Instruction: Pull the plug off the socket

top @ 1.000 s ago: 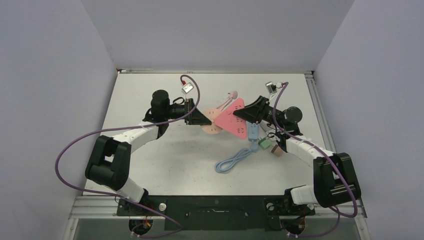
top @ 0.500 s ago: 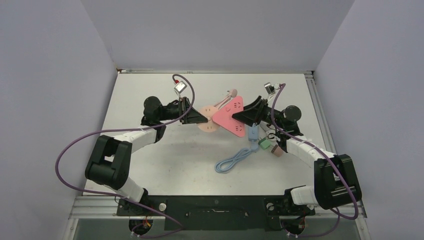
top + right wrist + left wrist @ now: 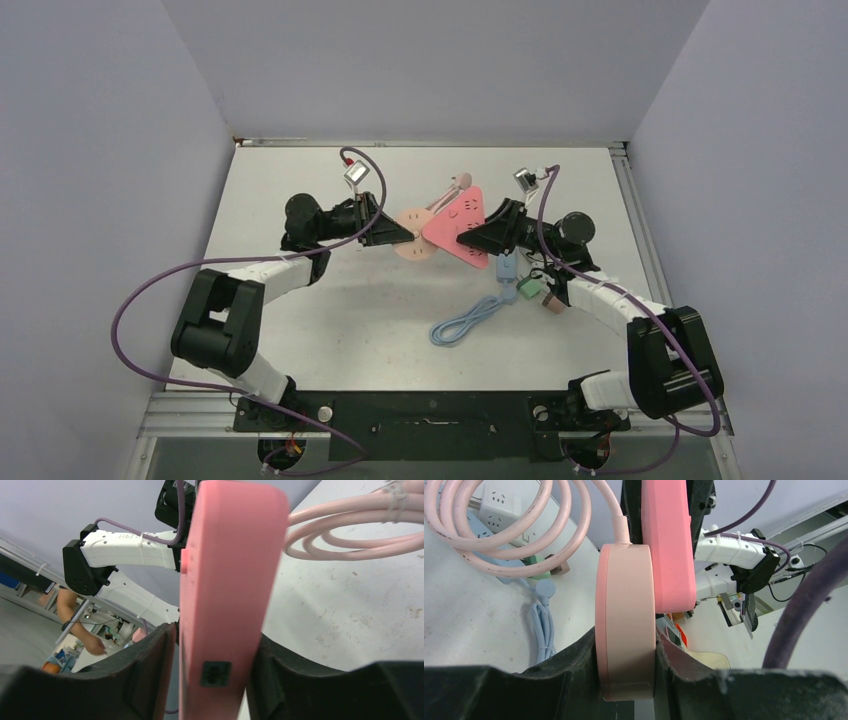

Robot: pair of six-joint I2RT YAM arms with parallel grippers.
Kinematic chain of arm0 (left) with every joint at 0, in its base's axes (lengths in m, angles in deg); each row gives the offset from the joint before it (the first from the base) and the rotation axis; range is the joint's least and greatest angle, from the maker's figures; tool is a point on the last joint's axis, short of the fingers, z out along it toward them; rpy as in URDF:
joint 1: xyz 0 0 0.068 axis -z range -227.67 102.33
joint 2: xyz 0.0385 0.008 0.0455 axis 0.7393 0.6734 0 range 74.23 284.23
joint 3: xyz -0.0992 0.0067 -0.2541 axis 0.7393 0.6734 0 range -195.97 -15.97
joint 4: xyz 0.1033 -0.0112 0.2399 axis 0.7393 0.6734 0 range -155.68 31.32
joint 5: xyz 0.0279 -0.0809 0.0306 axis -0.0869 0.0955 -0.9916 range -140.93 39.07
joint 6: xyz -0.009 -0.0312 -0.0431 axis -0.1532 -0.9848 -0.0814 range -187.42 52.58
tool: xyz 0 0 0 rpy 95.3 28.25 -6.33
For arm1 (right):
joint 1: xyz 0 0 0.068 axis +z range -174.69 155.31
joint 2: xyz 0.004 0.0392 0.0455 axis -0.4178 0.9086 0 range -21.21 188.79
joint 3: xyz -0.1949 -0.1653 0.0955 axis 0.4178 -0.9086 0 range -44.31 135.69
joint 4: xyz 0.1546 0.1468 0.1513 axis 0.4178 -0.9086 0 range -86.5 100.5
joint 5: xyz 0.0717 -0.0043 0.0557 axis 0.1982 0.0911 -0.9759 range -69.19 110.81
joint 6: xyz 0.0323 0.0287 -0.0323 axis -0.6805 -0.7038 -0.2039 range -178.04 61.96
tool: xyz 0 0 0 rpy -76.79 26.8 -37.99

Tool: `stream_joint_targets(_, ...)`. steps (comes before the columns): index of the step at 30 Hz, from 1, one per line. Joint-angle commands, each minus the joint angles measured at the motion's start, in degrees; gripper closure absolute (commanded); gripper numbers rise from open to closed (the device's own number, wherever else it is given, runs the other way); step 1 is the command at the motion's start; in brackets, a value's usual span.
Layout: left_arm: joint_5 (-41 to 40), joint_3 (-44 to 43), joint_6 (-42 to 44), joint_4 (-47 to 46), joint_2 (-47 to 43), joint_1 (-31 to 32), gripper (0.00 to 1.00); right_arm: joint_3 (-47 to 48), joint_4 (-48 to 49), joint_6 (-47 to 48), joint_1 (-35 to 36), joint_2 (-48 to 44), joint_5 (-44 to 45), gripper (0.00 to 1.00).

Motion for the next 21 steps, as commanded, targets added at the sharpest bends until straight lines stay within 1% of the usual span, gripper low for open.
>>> stream_joint_targets(1, -4.1, -1.0, 7.5, 5.3, -3.8, -0.5, 1.00, 3.8, -1.9, -0.6, 1.1, -1.5, 0.0, 0.57)
stream_joint_targets(3, -5.6, -1.8, 13.5, 14.0, -5.1, -0.5, 1.00, 4.7, -4.4, -0.8, 1.1, -1.9, 1.1, 0.66)
stream_joint_targets(6, -8.1, -2.8, 20.2, 23.2, -6.8, -0.4, 1.00, 5.3, -5.1, -3.0, 1.3, -2.0, 2.9, 0.77)
stream_joint_targets(8, -10.2, -3.3, 23.8, 28.6, -7.7, -0.4, 1.00, 5.3, -3.6, -6.0, 1.5, -2.0, 3.9, 0.81)
stream_joint_targets(10, -12.7, -4.6, 28.8, 34.9, -8.4, -0.3, 1.00, 5.4, -3.6, -7.0, 1.7, -2.6, 4.6, 0.83)
stream_joint_targets(11, -13.3, -5.0, 29.8, 37.1, -8.7, -0.2, 1.00, 5.6, -4.2, -6.8, 1.7, -2.8, 5.0, 0.83)
stream_joint_targets(13, -13.1, -5.4, 31.0, 38.6, -8.9, 0.1, 1.00, 6.0, -6.1, -5.4, 1.7, -3.6, 5.3, 0.83)
stream_joint_targets(15, -12.2, -5.2, 29.7, 37.5, -8.9, 0.3, 1.00, 6.2, -8.3, -3.0, 1.8, -3.8, 5.5, 0.83)
stream_joint_targets(18, -11.1, -5.1, 27.6, 34.9, -8.7, 0.4, 1.00, 6.1, -11.8, 2.9, 1.8, -3.9, 5.4, 0.83)
stream_joint_targets(21, -10.3, -6.7, 28.6, 37.8, -8.5, 0.4, 1.00, 5.4, -15.6, 10.7, 1.8, -4.0, 4.8, 0.79)
